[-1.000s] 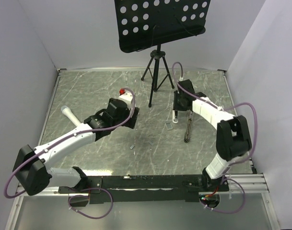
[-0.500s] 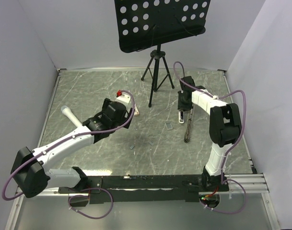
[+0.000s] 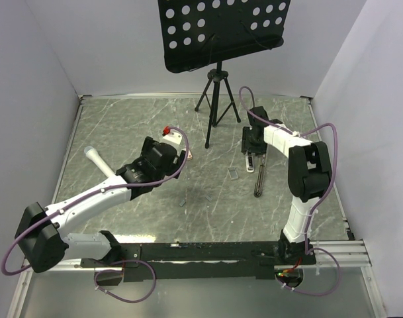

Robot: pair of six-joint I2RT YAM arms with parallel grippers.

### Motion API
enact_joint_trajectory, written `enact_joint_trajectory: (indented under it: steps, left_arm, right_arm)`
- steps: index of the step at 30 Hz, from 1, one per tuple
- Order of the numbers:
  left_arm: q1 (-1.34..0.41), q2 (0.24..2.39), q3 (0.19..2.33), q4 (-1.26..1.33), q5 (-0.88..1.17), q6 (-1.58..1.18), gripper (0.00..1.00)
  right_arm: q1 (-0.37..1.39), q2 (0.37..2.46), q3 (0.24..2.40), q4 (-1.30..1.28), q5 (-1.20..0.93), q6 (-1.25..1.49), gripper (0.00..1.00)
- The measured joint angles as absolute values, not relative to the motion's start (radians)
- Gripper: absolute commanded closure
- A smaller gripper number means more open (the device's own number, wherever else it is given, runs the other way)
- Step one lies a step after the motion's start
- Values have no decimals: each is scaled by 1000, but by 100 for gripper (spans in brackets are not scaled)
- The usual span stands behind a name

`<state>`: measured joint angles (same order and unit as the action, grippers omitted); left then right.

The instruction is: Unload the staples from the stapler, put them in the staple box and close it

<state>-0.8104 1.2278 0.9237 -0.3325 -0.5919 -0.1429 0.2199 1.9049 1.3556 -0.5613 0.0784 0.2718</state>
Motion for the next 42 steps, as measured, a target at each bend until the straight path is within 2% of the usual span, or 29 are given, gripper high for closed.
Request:
enact_joint_trajectory:
  steps: [7, 17, 24, 42]
  left_arm:
    - [-812, 1219, 923, -332, -606, -143, 3]
    - [-813, 1145, 910, -321, -676, -143, 3]
    - [-813, 1058, 884, -309, -725, -143, 3]
    - [-821, 1049, 875, -297, -750, -143, 3]
  right_arm:
    - [228, 1868, 1347, -586, 89, 271, 37]
    - [342, 1657, 1303, -579, 63, 223, 30]
    - [432, 1732, 1303, -601, 33, 166, 30]
    - [436, 1856, 1303, -639, 14, 128, 32]
